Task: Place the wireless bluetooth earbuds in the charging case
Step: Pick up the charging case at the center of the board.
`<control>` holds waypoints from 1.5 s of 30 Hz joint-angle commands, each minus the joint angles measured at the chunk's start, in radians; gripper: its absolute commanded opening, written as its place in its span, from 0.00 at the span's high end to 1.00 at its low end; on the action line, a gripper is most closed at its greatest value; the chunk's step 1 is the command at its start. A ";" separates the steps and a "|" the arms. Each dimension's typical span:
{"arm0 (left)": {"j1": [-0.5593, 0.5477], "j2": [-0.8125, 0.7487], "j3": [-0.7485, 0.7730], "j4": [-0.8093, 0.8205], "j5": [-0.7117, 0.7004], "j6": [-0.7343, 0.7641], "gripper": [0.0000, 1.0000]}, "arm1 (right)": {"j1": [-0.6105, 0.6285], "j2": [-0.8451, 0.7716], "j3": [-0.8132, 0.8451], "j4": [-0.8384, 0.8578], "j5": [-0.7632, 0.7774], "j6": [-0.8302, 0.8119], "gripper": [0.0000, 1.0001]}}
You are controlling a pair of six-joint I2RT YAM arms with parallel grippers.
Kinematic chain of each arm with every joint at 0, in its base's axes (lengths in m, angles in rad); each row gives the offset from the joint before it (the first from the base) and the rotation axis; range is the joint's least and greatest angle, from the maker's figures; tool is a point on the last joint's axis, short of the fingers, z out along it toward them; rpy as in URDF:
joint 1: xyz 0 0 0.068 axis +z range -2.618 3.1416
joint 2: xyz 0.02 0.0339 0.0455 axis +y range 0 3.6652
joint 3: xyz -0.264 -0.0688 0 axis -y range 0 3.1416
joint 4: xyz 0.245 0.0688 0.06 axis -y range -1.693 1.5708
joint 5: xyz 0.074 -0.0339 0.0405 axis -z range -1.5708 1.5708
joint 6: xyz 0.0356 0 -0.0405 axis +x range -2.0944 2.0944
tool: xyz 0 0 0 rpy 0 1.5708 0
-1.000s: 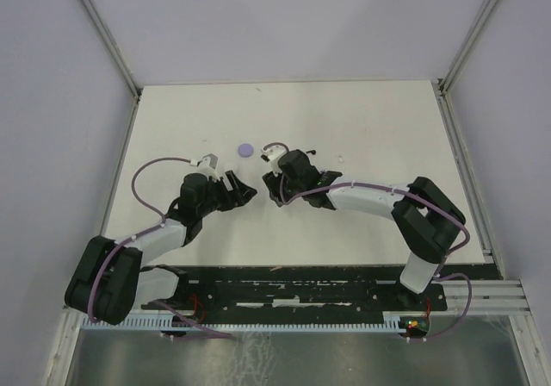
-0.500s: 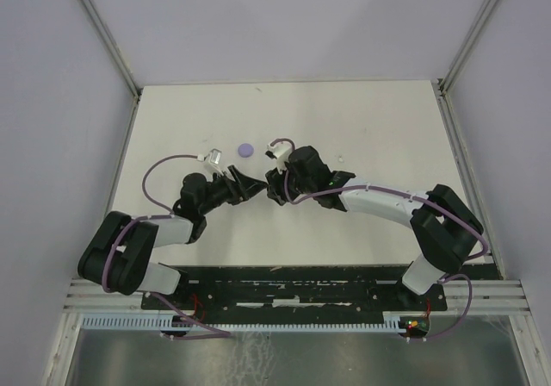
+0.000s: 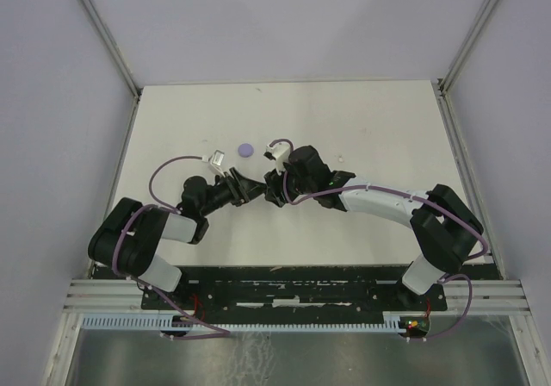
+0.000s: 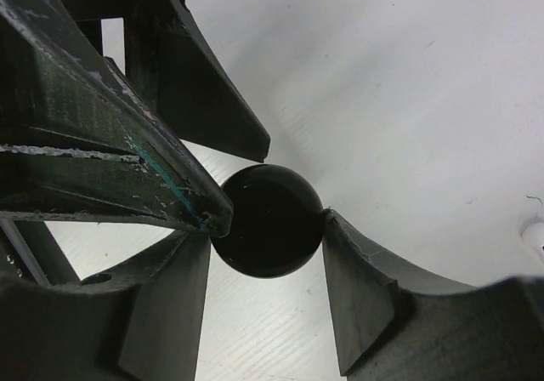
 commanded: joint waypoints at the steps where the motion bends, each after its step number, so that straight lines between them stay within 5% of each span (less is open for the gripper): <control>1: -0.007 0.024 -0.006 0.127 0.044 -0.049 0.33 | 0.001 -0.034 0.014 0.056 -0.028 -0.001 0.51; 9: -0.014 0.046 -0.004 0.153 0.057 -0.058 0.50 | -0.001 -0.039 0.012 0.065 -0.025 -0.003 0.51; 25: -0.026 0.064 -0.017 0.195 0.073 -0.070 0.57 | -0.004 -0.043 0.009 0.096 -0.049 0.010 0.51; 33: -0.032 0.076 -0.016 0.212 0.075 -0.073 0.71 | -0.006 -0.039 0.015 0.102 -0.059 0.017 0.51; 38: -0.032 0.083 -0.013 0.234 0.074 -0.081 0.89 | -0.006 -0.040 0.022 0.088 -0.054 0.024 0.28; 41: -0.032 0.087 -0.007 0.237 0.073 -0.081 0.92 | -0.009 -0.052 0.024 0.078 -0.032 0.030 0.13; 45: -0.031 0.092 0.002 0.238 0.068 -0.083 0.93 | -0.022 -0.089 0.011 0.073 0.001 0.046 0.06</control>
